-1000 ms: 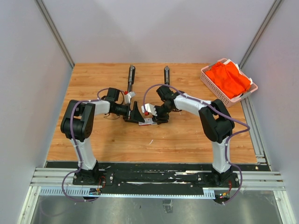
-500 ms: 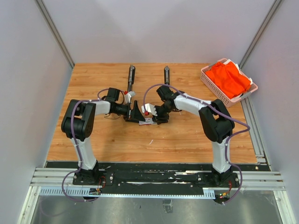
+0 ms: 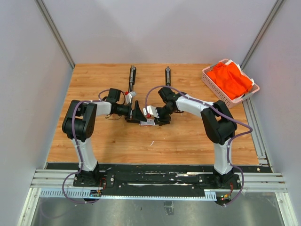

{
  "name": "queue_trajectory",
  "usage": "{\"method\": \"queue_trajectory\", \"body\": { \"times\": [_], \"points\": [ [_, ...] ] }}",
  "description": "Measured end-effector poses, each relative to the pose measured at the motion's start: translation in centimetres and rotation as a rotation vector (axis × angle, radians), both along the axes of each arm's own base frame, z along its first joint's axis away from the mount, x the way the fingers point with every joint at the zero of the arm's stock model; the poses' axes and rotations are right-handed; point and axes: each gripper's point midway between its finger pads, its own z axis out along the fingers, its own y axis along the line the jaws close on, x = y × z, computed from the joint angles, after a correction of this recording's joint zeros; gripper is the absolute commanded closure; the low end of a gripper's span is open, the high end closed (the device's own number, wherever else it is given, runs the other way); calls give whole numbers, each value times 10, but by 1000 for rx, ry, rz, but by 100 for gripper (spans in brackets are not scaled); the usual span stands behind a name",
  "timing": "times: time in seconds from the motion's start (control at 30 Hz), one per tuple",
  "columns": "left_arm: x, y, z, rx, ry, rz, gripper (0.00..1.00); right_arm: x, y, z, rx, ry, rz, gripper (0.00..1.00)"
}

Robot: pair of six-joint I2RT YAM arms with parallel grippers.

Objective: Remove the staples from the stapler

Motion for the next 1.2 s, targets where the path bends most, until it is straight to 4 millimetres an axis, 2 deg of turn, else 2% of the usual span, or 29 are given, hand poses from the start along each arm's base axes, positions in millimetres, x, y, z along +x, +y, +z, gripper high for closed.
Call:
{"method": "queue_trajectory", "body": {
  "times": [0.47,0.9,1.1,1.2],
  "points": [
    [7,-3,0,-5,-8,10,2,-2,-1,0,2,4,8,56],
    [7,-3,0,-5,-19,14,2,2,2,0,15,50,-125,55],
    [7,-3,0,-5,-20,14,2,2,3,3,21,54,-142,47],
    [7,-3,0,-4,-20,14,2,2,3,13,33,51,-158,44]
  ]
}}
